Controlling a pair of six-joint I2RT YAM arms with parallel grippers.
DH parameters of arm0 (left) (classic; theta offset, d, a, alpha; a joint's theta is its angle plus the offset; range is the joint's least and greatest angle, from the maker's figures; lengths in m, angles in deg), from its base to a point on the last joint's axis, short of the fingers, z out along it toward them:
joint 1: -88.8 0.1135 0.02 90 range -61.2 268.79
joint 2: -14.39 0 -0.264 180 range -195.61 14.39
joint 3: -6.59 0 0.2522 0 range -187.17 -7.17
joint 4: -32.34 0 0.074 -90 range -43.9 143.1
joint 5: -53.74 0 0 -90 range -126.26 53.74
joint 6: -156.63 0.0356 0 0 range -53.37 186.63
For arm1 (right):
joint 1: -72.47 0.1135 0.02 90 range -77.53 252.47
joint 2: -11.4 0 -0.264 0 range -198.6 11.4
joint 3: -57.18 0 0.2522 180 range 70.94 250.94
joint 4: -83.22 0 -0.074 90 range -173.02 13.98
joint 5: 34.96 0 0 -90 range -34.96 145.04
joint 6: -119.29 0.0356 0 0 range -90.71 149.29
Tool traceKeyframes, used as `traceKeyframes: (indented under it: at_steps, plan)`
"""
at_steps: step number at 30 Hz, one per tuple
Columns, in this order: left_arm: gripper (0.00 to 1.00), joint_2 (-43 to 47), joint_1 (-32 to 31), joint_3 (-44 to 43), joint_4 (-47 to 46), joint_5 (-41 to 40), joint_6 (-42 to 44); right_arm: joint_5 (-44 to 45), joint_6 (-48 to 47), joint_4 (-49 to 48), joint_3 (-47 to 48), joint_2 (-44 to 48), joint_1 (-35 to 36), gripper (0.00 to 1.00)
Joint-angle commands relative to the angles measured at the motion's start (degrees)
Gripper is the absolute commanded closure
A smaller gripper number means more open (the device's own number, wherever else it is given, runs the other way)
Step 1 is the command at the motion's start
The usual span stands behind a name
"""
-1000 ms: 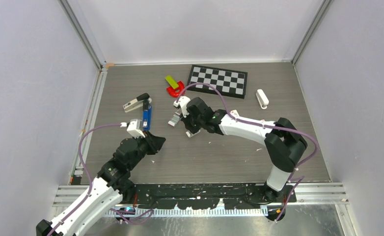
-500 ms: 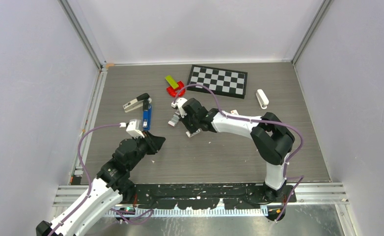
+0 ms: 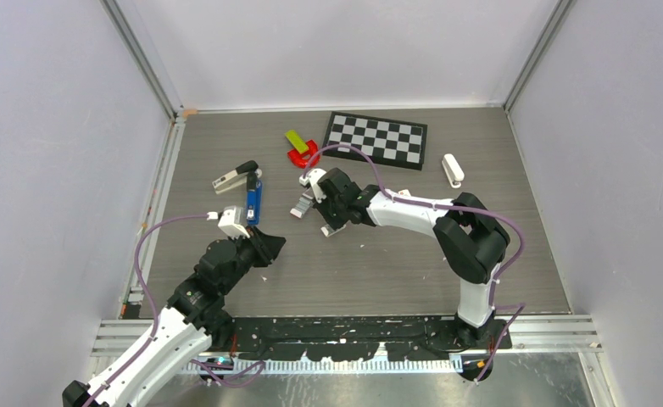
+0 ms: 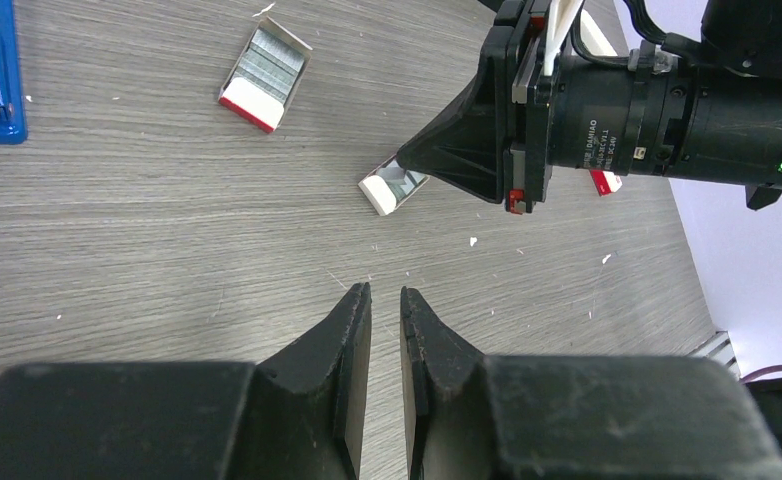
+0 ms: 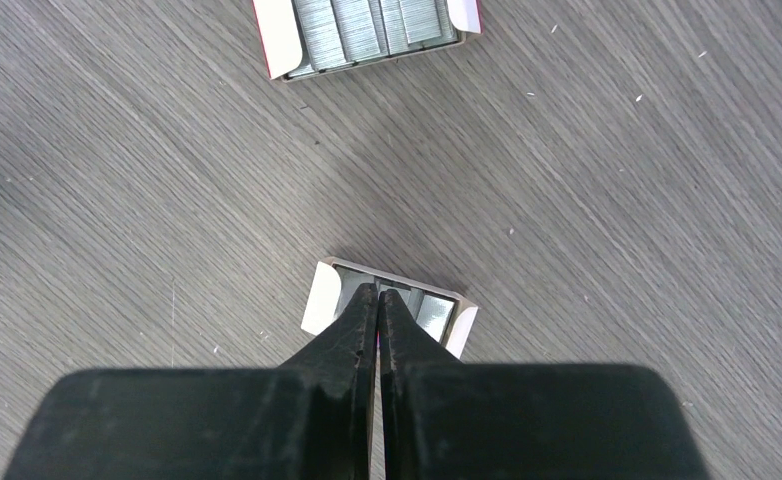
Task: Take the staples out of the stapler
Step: Place the staple in the staple box.
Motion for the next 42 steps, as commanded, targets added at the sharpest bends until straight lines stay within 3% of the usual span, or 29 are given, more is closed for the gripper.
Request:
traceKeyframes:
  at_steps: [1,18,28,42]
  plan:
    - [0.82,0.6,0.2,-0.3,-1.3,0.2,0.1,-2.0,-1.0,-0.2,1.4,1.0,0.0,0.93]
    - [0.82,1.3,0.2,-0.3,-0.5,0.1,0.1,-3.2,-1.5,0.6,0.8,2.0,-0.8,0.94]
    - [0.82,1.9,0.2,-0.3,-0.2,0.0,0.1,-4.1,-1.7,2.3,0.2,2.8,-5.5,0.94]
    - [0.82,1.9,0.2,-0.1,-0.2,0.0,0.1,-6.8,-2.0,3.9,1.2,0.8,-4.7,0.94]
